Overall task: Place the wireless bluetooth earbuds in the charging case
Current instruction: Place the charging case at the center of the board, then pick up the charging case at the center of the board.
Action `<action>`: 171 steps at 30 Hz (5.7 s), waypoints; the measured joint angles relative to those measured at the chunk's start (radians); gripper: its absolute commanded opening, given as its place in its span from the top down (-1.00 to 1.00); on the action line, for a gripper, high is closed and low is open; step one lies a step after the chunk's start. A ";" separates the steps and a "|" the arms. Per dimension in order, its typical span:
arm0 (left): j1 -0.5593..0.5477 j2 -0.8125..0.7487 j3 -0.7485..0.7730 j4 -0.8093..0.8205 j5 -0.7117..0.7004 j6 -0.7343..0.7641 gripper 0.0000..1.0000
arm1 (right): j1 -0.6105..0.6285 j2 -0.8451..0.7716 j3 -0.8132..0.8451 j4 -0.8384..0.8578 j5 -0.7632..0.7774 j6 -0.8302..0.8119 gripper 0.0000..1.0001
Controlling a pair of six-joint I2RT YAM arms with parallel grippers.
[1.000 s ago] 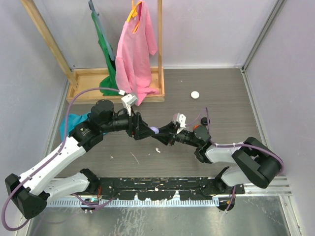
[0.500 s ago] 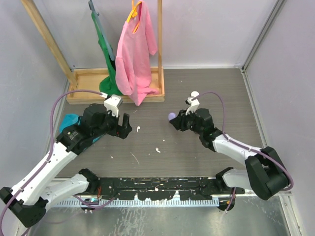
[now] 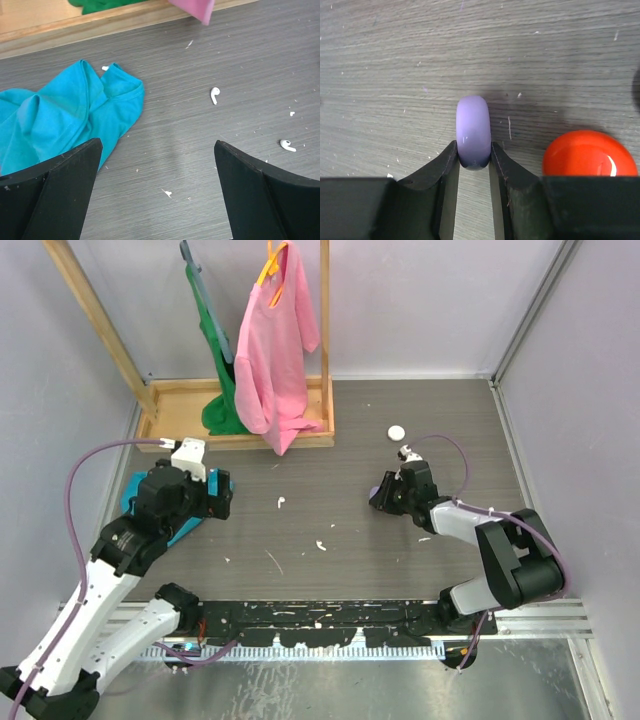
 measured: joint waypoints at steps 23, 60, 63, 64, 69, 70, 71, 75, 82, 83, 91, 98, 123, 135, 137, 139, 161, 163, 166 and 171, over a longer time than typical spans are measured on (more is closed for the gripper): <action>0.108 -0.048 -0.033 0.010 -0.014 -0.016 -0.96 | -0.005 -0.050 0.257 -0.217 0.229 -0.109 -0.46; 0.152 -0.083 -0.069 0.030 0.035 -0.035 -0.96 | -0.122 0.676 0.848 -0.142 0.458 -0.188 -0.03; 0.153 -0.089 -0.071 0.031 0.045 -0.035 -0.96 | -0.122 0.674 0.841 -0.130 0.454 -0.190 0.01; 0.153 -0.091 -0.072 0.033 0.048 -0.035 -0.96 | -0.120 0.671 0.832 -0.119 0.452 -0.192 0.02; 0.160 -0.094 -0.073 0.038 0.082 -0.041 -0.96 | -0.101 0.603 0.734 -0.094 0.428 -0.213 0.01; 0.160 -0.093 -0.073 0.039 0.092 -0.043 -0.96 | -0.092 0.583 0.708 -0.091 0.421 -0.219 0.02; 0.161 -0.091 -0.073 0.040 0.101 -0.047 -0.96 | -0.079 0.559 0.678 -0.089 0.415 -0.226 0.02; 0.161 -0.071 -0.073 0.060 0.176 -0.080 -0.97 | -0.005 0.442 0.564 -0.072 0.380 -0.274 0.02; 0.161 -0.014 -0.072 0.093 0.317 -0.148 -0.99 | 0.149 0.163 0.372 0.023 0.320 -0.362 0.02; 0.161 -0.003 -0.072 0.098 0.341 -0.162 -0.96 | 0.169 0.126 0.348 0.042 0.314 -0.374 0.02; 0.161 0.052 -0.072 0.150 0.508 -0.272 -0.84 | 0.344 -0.072 0.140 0.223 0.266 -0.481 0.02; 0.154 0.097 -0.111 0.267 0.649 -0.411 -0.77 | 0.505 -0.128 0.024 0.353 0.228 -0.631 0.01; -0.018 0.277 -0.191 0.531 0.776 -0.591 -0.33 | 0.643 -0.160 -0.169 0.774 0.008 -0.889 0.00; -0.028 0.381 -0.192 0.589 0.819 -0.584 -0.03 | 0.643 -0.159 -0.175 0.828 -0.019 -0.896 -0.01; -0.032 0.397 -0.192 0.599 0.827 -0.584 0.04 | 0.643 -0.158 -0.175 0.833 -0.023 -0.896 -0.01; -0.035 0.411 -0.192 0.611 0.836 -0.584 0.13 | 0.643 -0.154 -0.175 0.841 -0.026 -0.897 -0.01; -0.052 0.390 -0.097 0.470 0.866 -0.300 0.80 | 0.611 -0.318 -0.180 0.691 -0.083 -0.846 -0.56; -0.056 0.377 -0.077 0.438 0.866 -0.242 0.80 | 0.573 -0.344 -0.180 0.681 -0.141 -0.805 -0.55; -0.070 0.350 -0.065 0.415 0.858 -0.161 0.80 | 0.499 -0.359 -0.180 0.679 -0.246 -0.721 -0.50; -0.114 0.288 -0.065 0.403 0.850 -0.031 0.80 | 0.421 -0.341 -0.180 0.710 -0.407 -0.576 -0.40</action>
